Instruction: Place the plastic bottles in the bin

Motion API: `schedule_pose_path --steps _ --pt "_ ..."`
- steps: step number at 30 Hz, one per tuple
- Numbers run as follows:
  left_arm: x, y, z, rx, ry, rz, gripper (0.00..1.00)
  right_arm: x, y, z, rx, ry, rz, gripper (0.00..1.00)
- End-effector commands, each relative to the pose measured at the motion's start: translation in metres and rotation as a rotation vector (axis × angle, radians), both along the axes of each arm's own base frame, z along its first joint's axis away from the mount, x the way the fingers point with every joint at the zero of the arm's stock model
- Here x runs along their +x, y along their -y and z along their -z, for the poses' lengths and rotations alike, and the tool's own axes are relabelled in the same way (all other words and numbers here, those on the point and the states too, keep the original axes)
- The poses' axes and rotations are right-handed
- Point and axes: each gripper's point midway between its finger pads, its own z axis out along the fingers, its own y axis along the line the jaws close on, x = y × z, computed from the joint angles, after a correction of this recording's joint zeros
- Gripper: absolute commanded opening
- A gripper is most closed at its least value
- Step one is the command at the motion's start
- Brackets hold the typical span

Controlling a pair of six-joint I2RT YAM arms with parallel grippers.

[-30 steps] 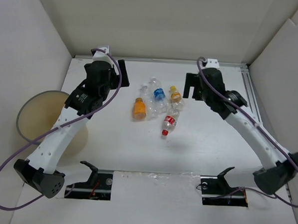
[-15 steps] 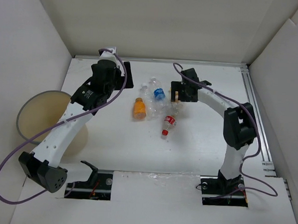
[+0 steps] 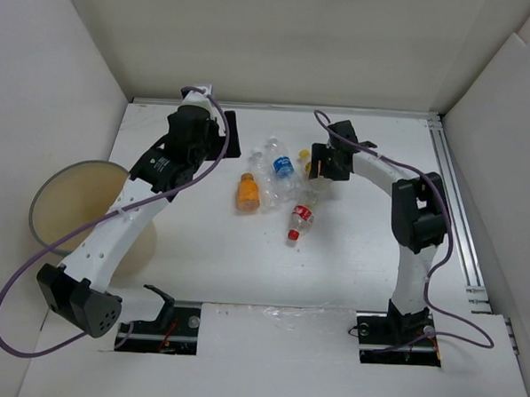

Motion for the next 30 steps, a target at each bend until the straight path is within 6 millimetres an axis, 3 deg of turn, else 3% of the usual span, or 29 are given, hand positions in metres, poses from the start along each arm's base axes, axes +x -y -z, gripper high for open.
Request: schedule_pose_path --steps 1,2,3,4,5,6,7,9,10,11,16,21,22,28,30 --pt "0.007 0.007 -0.013 -0.025 0.026 0.018 1.00 0.011 0.005 0.004 0.042 0.013 0.024 0.25" --pt "0.007 0.009 -0.017 -0.033 0.033 0.027 1.00 0.011 0.005 -0.002 0.046 0.024 0.024 0.20" --pt "0.011 0.013 -0.007 -0.025 0.006 0.036 1.00 0.015 0.010 -0.015 0.055 0.050 0.034 0.15" --pt "0.013 0.021 -0.015 -0.053 0.013 0.063 1.00 0.015 0.010 -0.025 0.061 0.071 0.034 0.10" --pt "0.013 0.026 -0.015 -0.069 0.000 0.077 1.00 0.012 0.012 -0.032 0.062 0.074 0.049 0.10" --pt "0.015 0.032 -0.018 -0.081 -0.002 0.100 1.00 0.013 0.011 -0.061 0.087 0.130 0.055 0.10" --pt "0.016 0.048 -0.015 -0.116 -0.029 0.159 1.00 0.013 0.011 -0.076 0.097 0.159 0.055 0.10" --pt "0.018 0.064 -0.033 -0.168 -0.014 0.224 1.00 0.009 0.007 -0.103 0.140 0.209 0.044 0.09" --pt "0.023 0.074 -0.039 -0.202 0.000 0.253 1.00 0.005 0.005 -0.131 0.172 0.260 0.030 0.09" --pt "0.019 0.085 -0.050 -0.245 0.014 0.311 1.00 0.003 0.003 -0.146 0.196 0.291 0.015 0.09" --pt "0.021 0.130 -0.075 -0.403 0.060 0.503 1.00 -0.031 -0.025 -0.218 0.370 0.409 -0.147 0.09" --pt "0.017 0.152 -0.094 -0.482 0.124 0.641 1.00 -0.068 -0.051 -0.270 0.534 0.517 -0.315 0.10" --pt "0.016 0.155 -0.091 -0.499 0.119 0.657 1.00 -0.080 -0.064 -0.279 0.570 0.522 -0.381 0.10" --pt "0.007 0.167 -0.104 -0.547 0.183 0.763 1.00 -0.107 -0.095 -0.311 0.636 0.571 -0.500 0.10" --pt "0.006 0.169 -0.098 -0.559 0.181 0.781 1.00 -0.115 -0.104 -0.317 0.652 0.574 -0.535 0.10"
